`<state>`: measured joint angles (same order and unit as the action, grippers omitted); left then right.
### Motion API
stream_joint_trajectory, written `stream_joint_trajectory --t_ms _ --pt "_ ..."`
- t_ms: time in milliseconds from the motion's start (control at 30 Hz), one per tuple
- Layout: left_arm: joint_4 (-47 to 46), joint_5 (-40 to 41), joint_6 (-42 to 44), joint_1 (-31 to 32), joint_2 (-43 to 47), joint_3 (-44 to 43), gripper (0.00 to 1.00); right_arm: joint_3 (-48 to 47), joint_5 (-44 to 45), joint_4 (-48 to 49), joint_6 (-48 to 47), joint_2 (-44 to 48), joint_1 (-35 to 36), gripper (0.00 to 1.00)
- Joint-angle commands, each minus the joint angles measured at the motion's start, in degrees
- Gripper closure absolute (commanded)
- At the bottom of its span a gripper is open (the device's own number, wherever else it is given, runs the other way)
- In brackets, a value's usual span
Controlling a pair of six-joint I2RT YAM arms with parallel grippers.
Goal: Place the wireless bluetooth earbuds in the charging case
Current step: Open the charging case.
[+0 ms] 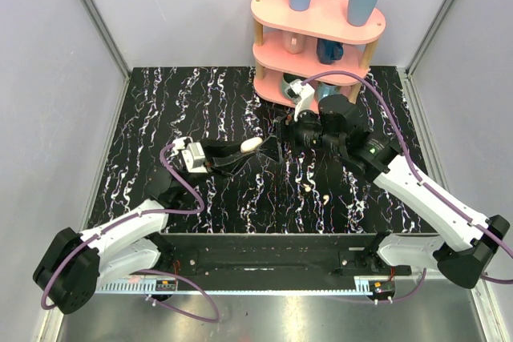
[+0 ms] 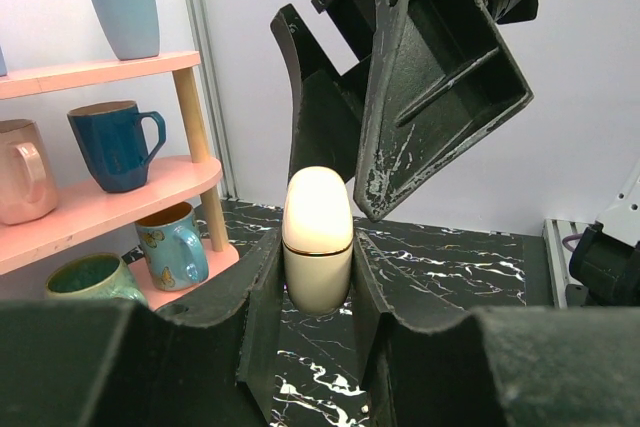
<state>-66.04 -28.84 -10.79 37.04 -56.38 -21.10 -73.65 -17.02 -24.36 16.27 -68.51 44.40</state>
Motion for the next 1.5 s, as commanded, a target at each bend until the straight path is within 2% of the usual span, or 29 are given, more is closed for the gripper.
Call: stream_joint_trajectory --t_ms 0,233,500,1467 --pt "-3.04 -1.30 0.42 0.14 0.04 -2.19 1.00 -0.53 0.22 1.24 -0.89 -0.22 -0.19 0.18" --pt "-3.66 -6.13 -0.29 0.14 0.04 -2.36 1.00 -1.76 2.95 2.03 -0.80 -1.98 -0.19 0.17" --pt "-2.34 -8.16 -0.46 0.23 1.18 -1.93 1.00 -3.08 5.32 3.62 -0.63 -2.51 -0.19 0.16" --pt "-1.81 -8.95 0.24 0.32 1.89 0.89 1.00 -3.78 6.64 6.78 1.57 -3.03 -0.28 0.15"
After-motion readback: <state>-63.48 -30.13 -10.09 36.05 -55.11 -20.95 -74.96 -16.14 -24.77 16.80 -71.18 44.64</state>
